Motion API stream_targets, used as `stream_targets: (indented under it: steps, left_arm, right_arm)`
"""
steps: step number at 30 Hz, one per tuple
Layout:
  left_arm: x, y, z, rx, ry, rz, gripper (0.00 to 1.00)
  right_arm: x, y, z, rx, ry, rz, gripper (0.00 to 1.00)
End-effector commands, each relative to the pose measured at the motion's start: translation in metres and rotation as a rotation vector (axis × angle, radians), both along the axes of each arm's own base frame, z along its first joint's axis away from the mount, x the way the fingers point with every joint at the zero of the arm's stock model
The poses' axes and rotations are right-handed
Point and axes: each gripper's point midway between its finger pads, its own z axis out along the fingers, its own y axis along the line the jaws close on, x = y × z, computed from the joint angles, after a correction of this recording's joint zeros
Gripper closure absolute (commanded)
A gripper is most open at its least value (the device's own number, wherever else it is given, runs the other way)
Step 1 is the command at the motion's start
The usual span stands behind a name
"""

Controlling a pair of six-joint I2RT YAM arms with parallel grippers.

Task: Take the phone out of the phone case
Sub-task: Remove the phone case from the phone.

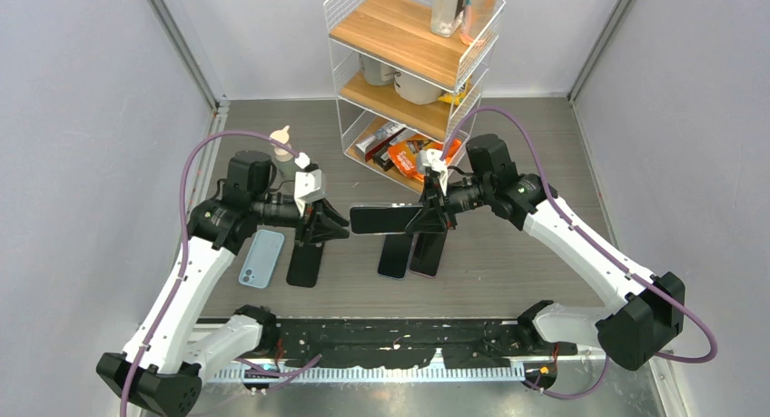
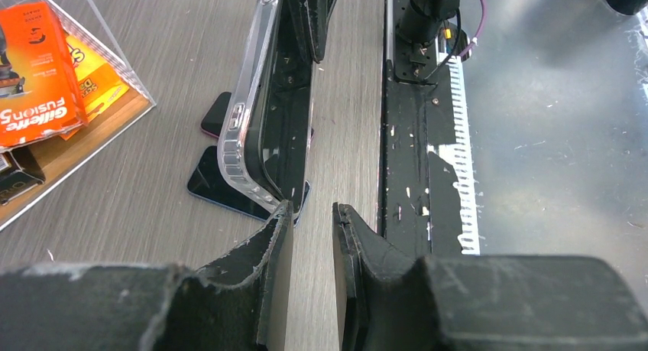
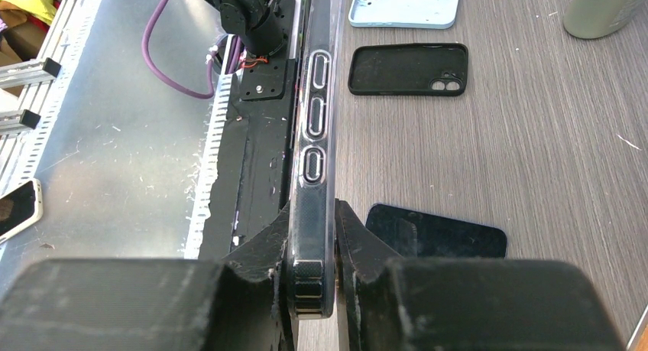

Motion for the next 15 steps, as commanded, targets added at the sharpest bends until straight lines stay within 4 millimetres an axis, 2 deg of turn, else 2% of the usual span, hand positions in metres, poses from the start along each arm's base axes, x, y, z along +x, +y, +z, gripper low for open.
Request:
stream_targets:
  steps: [1, 15]
  left_arm:
    - [0.0056, -0.0004, 0.013, -0.014, -0.048, 0.004, 0.72]
    - [0.0137, -0.0015, 0.0165, -0.016, -0.05, 0.017, 0.72]
  right_arm:
    - [-0.0061, 0.0006, 0.028, 0.08, -0.086, 0.042, 0.94]
    - [-0.0072, 0.0003, 0.029, 0.082, -0.086, 0.045, 0.94]
